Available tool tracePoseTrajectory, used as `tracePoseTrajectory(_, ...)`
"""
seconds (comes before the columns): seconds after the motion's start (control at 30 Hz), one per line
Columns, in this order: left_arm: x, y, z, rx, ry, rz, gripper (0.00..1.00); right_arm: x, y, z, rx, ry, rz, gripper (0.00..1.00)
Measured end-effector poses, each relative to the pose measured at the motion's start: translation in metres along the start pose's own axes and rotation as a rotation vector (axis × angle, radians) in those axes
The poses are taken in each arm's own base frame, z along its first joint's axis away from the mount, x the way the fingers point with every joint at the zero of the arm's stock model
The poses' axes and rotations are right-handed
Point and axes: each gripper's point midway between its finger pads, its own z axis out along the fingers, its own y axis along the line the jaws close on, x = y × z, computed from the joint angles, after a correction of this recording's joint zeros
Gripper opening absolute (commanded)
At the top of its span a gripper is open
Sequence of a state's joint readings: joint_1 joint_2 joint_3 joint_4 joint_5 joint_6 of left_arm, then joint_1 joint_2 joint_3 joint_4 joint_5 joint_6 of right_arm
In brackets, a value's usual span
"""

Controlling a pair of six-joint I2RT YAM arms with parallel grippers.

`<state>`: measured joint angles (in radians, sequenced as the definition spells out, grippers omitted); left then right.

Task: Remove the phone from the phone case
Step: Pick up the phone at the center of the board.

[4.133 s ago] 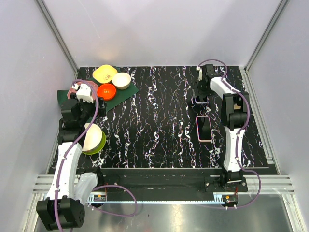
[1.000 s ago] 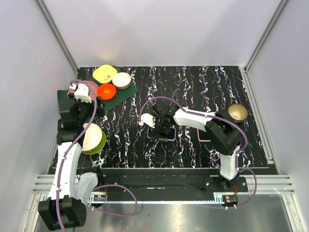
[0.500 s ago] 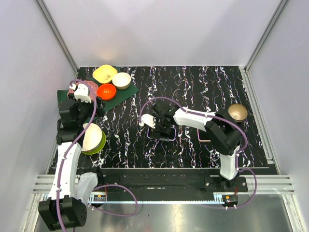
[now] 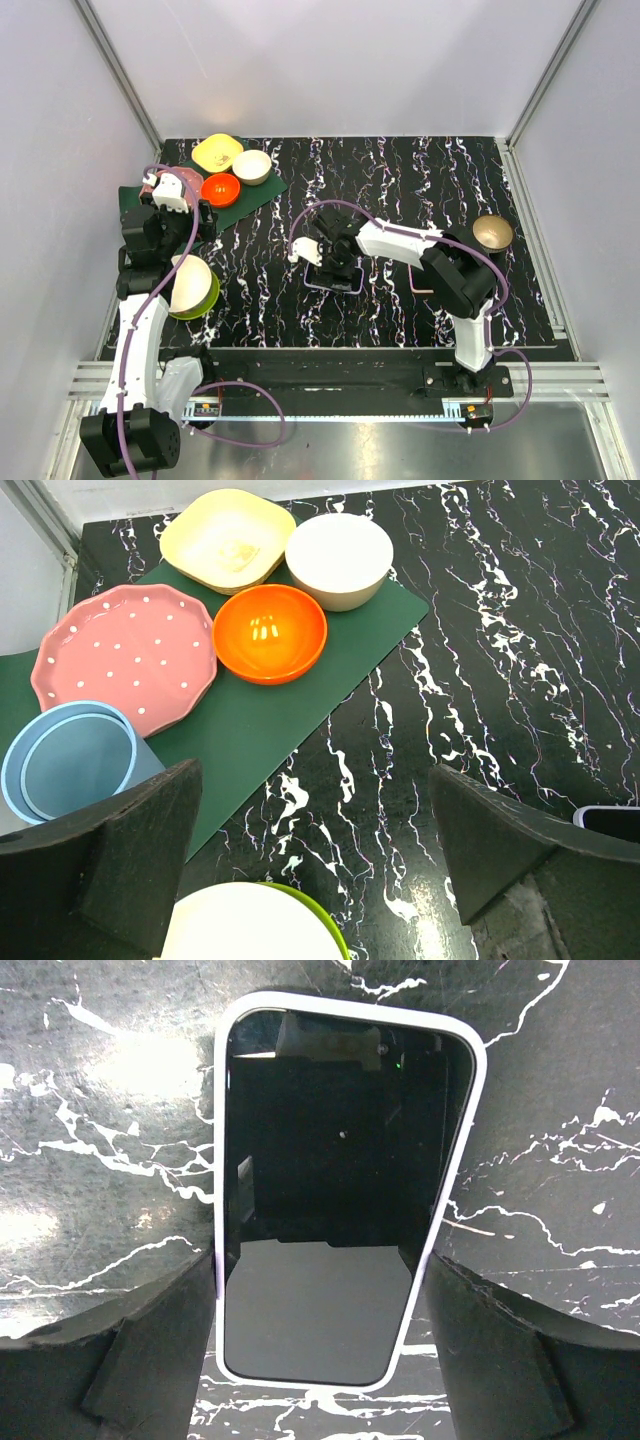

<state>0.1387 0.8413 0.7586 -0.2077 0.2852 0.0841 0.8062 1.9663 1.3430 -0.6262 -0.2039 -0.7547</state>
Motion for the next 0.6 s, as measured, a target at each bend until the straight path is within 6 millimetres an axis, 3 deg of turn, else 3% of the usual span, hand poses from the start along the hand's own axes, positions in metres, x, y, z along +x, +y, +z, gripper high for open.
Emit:
tracePoseTrajectory(0.13, -0.0001, 0.0002, -0.0001, 0.000, 0.000, 0.000, 0.99, 0.0004, -0.0012, 0.0003, -0.002, 0.003, 0.011, 0.71)
tracePoseTrajectory(0.3, 0.0000, -0.0003, 0.0000, 0.002, 0.000, -0.001, 0.99, 0.0004, -0.0015, 0.0004, -0.001, 0.003, 0.017, 0.43)
tracePoseTrajectory(0.47, -0.0001, -0.0007, 0.0000, 0.004, 0.000, -0.004, 0.99, 0.0002, -0.0021, -0.0001, 0.004, 0.003, 0.023, 0.36)
tracePoseTrajectory(0.6, 0.0006, -0.0006, 0.0006, 0.004, 0.002, -0.005, 0.99, -0.0011, -0.0045, -0.0016, 0.024, -0.009, 0.022, 0.22)
